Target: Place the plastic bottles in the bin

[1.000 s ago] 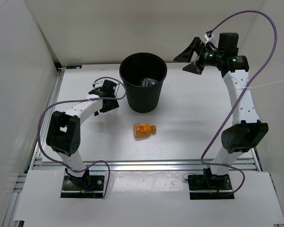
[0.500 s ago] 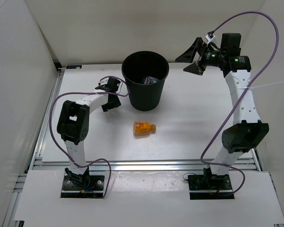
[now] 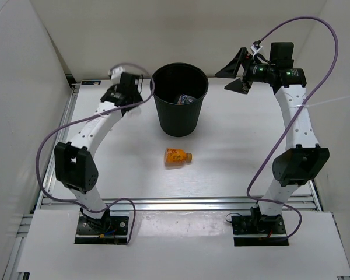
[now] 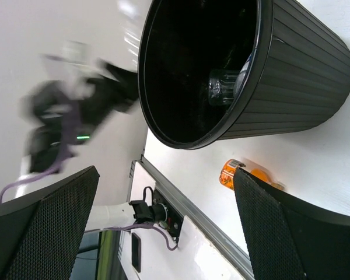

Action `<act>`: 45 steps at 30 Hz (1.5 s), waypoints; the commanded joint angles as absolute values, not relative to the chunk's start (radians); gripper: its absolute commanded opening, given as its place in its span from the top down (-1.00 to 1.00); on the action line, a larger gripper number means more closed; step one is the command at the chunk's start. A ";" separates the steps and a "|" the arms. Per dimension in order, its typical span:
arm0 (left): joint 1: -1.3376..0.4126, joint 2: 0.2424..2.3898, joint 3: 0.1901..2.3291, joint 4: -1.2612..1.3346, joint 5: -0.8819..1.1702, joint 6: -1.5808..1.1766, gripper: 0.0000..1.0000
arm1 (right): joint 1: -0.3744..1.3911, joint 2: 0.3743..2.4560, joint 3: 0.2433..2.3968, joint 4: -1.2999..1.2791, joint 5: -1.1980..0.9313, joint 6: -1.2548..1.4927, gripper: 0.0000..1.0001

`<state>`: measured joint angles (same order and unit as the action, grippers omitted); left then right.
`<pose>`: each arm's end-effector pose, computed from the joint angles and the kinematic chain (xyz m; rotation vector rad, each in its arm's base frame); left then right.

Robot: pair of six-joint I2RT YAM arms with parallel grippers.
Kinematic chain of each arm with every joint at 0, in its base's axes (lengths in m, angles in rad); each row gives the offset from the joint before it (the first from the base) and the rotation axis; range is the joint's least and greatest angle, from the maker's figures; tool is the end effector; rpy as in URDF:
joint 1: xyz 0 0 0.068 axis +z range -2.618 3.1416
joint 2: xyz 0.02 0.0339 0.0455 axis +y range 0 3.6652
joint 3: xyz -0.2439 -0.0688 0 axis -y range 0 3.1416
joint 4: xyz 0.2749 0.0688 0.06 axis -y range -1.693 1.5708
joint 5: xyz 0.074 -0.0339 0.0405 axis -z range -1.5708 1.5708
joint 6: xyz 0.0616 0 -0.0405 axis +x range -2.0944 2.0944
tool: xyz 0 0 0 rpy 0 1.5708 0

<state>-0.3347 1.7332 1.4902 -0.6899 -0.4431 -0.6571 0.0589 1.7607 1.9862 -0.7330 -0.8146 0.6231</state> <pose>0.4034 -0.1123 0.2421 -0.5564 2.3194 0.0975 0.4188 0.0696 0.4165 0.0720 2.1402 1.2522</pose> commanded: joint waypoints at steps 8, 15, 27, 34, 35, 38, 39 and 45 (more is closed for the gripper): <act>-0.497 1.841 2.170 -0.634 -0.335 -0.523 0.13 | 0.058 1.757 1.971 -0.721 -0.810 0.626 -1.00; -0.506 1.973 2.152 -0.708 -0.057 -0.537 -0.65 | 0.058 1.706 1.911 -0.721 -0.778 0.606 -1.00; -0.404 1.426 1.826 -0.923 -0.668 -0.629 -1.00 | 0.214 1.453 1.691 -0.727 -0.562 0.384 -1.00; -0.322 1.045 1.401 -0.891 -0.644 -0.649 -1.00 | 0.543 1.283 1.301 -0.571 -0.315 0.212 -1.00; -0.322 1.022 1.376 -0.891 -0.644 -0.649 -1.00 | 0.593 1.273 1.251 -0.543 -0.235 0.169 -1.00; -0.296 0.979 1.313 -0.975 -0.644 -0.649 -1.00 | 0.821 1.259 1.063 -0.392 0.007 -0.007 -1.00; -0.282 0.979 1.313 -1.003 -0.644 -0.649 -1.00 | 0.842 1.259 1.034 -0.353 0.008 -0.037 -1.00; -0.261 0.970 1.264 -1.135 -0.626 -0.617 -1.00 | 0.876 1.414 0.996 -0.138 0.027 -0.101 -1.00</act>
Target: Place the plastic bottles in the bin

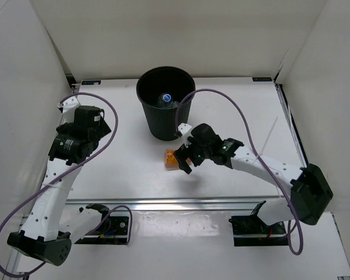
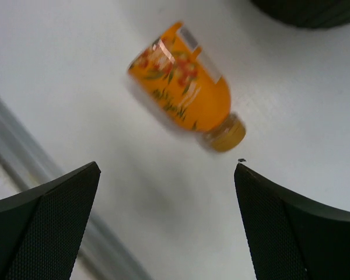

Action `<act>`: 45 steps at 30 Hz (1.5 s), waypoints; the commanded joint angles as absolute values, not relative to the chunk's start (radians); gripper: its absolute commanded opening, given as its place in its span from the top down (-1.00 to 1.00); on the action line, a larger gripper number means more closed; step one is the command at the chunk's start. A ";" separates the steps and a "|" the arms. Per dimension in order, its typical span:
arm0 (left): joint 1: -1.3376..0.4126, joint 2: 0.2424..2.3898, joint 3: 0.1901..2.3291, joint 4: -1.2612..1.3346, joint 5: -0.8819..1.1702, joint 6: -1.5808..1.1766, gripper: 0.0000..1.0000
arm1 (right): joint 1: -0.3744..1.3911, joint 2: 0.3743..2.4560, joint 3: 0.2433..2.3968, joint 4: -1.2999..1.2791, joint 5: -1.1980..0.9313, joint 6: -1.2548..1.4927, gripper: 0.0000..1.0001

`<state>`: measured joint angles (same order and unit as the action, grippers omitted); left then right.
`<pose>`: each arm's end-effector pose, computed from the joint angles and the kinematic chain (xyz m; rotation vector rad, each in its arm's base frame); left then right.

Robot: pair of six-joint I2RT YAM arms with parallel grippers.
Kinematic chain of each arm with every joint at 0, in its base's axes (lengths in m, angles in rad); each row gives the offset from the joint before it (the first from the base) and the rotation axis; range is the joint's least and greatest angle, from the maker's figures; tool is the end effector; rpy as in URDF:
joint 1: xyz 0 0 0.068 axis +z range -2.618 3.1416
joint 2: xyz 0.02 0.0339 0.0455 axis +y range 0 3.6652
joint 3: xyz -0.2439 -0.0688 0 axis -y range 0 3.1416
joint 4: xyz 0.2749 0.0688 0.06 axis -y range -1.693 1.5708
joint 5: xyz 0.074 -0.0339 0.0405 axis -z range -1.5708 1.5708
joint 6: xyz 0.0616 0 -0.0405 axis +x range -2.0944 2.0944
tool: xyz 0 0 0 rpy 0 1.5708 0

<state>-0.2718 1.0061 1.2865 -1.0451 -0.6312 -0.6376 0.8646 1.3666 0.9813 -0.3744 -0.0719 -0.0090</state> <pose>0.2278 -0.0257 0.3676 -0.6860 2.0617 0.2283 0.2212 0.2662 0.2113 -1.0420 2.1449 0.5027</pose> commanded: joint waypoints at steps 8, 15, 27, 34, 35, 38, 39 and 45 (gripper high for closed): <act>-0.261 0.908 1.166 -1.196 -0.523 -0.629 -1.00 | 0.876 1.589 1.084 -0.044 -0.011 -0.166 -1.00; -0.261 0.899 1.129 -1.247 -0.523 -0.638 -1.00 | 0.876 1.677 1.085 -0.023 -0.103 -0.156 -1.00; -0.261 0.899 1.138 -1.281 -0.523 -0.712 -1.00 | 0.836 1.697 1.052 -0.139 -0.141 -0.026 -0.35; -0.261 0.888 1.126 -1.281 -0.512 -0.721 -1.00 | 0.818 1.726 1.100 -0.270 -0.159 0.034 0.18; -0.261 0.888 1.115 -1.281 -0.512 -0.721 -1.00 | 0.818 1.726 1.100 -0.281 -0.160 0.043 0.24; -0.261 0.879 1.106 -1.281 -0.512 -0.710 -1.00 | 0.818 1.726 1.100 -0.293 -0.150 0.063 0.39; -0.261 0.879 1.106 -1.281 -0.512 -0.710 -1.00 | 0.827 1.714 1.100 -0.293 -0.150 0.063 0.45; -0.261 0.870 1.097 -1.272 -0.512 -0.690 -1.00 | 0.847 1.701 1.100 -0.307 -0.106 0.074 0.59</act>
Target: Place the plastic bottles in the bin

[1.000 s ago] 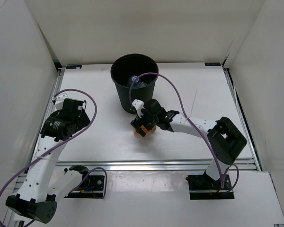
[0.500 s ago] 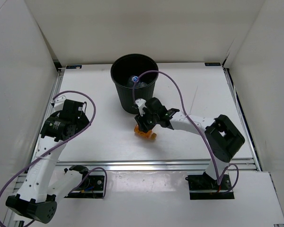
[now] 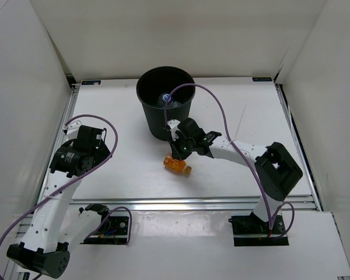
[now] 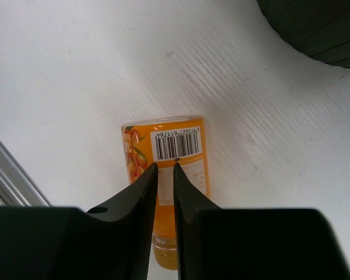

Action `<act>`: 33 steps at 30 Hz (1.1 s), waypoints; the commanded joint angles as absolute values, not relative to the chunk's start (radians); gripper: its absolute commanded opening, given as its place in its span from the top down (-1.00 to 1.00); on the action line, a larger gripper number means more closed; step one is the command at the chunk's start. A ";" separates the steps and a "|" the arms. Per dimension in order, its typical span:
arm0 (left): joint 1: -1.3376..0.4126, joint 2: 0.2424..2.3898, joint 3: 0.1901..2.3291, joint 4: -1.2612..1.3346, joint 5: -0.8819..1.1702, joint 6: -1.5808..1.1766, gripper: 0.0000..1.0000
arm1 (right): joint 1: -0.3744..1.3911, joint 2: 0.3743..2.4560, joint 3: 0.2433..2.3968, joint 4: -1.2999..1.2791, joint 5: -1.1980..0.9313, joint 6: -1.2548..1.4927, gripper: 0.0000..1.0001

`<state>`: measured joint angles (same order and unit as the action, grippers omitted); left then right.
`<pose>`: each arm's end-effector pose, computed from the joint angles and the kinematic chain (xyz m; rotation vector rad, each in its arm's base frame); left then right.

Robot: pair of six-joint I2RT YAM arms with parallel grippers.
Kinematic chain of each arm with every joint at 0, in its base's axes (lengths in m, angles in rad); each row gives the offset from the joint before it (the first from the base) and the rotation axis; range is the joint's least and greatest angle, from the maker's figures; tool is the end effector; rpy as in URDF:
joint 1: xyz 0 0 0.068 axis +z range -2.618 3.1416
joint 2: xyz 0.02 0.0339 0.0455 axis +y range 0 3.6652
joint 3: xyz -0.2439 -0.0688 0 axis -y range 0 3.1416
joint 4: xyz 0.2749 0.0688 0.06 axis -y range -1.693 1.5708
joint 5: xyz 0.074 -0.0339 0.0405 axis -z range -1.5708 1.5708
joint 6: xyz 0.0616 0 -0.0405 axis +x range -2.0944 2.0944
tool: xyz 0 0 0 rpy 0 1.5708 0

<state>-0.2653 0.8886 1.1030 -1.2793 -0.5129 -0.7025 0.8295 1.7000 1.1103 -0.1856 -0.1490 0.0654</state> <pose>0.1854 -0.0191 0.3082 -0.6938 2.3569 0.2742 0.2699 0.3083 0.1579 -0.9719 2.2155 0.6023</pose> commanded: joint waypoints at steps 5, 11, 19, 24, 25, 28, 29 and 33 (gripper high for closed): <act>-0.261 0.870 1.097 -1.272 -0.512 -0.670 -1.00 | 0.856 1.701 1.134 -0.325 -0.088 0.074 0.68; -0.261 0.851 1.088 -1.261 -0.522 -0.661 -1.00 | 0.856 1.712 1.170 -0.371 -0.139 0.083 0.24; -0.261 0.812 1.057 -1.252 -0.522 -0.661 -1.00 | 0.876 1.701 1.114 -0.342 -0.150 0.103 -0.28; -0.261 0.811 1.057 -1.252 -0.522 -0.661 -1.00 | 0.894 1.706 1.101 -0.330 -0.170 0.103 -0.28; -0.261 0.811 1.057 -1.252 -0.522 -0.661 -1.00 | 0.894 1.721 1.101 -0.330 -0.170 0.103 -0.30; -0.261 0.811 1.057 -1.252 -0.522 -0.661 -1.00 | 0.904 1.764 1.111 -0.321 -0.170 0.103 -0.30; -0.261 0.811 1.057 -1.252 -0.512 -0.661 -1.00 | 0.904 1.775 1.111 -0.321 -0.170 0.103 -0.30; -0.261 0.811 1.057 -1.261 -0.512 -0.670 -1.00 | 0.904 1.796 1.120 -0.321 -0.170 0.094 -0.23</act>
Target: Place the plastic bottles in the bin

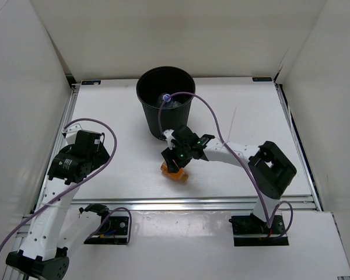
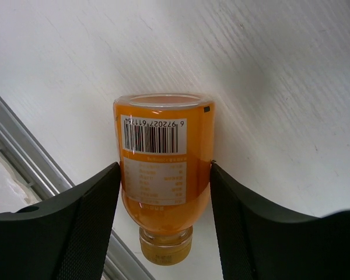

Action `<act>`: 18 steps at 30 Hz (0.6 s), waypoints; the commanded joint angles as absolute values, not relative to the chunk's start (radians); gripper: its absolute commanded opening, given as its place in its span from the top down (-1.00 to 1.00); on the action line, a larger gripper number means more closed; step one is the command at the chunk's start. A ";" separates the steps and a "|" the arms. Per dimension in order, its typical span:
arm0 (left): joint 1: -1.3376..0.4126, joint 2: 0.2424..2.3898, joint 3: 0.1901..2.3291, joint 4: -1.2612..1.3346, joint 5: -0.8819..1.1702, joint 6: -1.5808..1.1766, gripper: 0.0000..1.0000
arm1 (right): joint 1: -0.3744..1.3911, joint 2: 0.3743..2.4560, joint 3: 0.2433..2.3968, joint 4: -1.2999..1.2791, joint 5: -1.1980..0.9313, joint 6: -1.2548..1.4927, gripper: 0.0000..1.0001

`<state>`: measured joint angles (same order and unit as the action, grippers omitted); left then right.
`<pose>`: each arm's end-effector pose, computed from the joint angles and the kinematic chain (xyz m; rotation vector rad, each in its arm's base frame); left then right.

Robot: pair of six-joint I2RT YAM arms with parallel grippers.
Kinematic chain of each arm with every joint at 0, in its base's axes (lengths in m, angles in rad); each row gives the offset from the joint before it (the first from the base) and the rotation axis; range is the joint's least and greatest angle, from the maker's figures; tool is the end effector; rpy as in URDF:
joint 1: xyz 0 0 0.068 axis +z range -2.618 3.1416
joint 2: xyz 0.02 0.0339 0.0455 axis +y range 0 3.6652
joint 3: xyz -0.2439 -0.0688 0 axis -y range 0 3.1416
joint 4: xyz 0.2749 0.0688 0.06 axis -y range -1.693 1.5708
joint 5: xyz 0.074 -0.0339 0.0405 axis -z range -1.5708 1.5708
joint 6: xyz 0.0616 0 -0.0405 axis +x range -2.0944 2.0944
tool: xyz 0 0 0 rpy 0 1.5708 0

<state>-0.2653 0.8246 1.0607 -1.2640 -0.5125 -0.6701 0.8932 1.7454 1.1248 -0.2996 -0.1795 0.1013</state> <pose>0.1755 -0.0164 0.3059 -0.6604 2.3388 0.2627 0.2437 0.3204 0.1355 -1.0689 2.3537 0.6201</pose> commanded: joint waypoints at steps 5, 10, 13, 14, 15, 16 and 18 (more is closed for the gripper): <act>-0.261 0.811 1.039 -1.270 -0.512 -0.680 -1.00 | 0.904 1.796 1.097 -0.342 -0.193 0.094 -0.04; -0.261 0.802 1.020 -1.261 -0.512 -0.689 -1.00 | 0.904 1.755 1.088 -0.391 -0.183 0.094 0.49; -0.261 0.802 1.020 -1.261 -0.522 -0.689 -1.00 | 0.913 1.700 1.088 -0.403 -0.160 0.094 0.60; -0.261 0.802 1.020 -1.261 -0.522 -0.689 -1.00 | 0.913 1.668 1.104 -0.431 -0.137 0.094 0.60; -0.261 0.802 1.020 -1.261 -0.522 -0.689 -1.00 | 0.913 1.652 1.115 -0.445 -0.127 0.094 0.64; -0.261 0.802 1.020 -1.261 -0.522 -0.689 -1.00 | 0.925 1.635 1.129 -0.460 -0.127 0.094 0.68; -0.261 0.802 1.020 -1.261 -0.531 -0.689 -1.00 | 0.937 1.583 1.190 -0.506 -0.100 0.094 0.73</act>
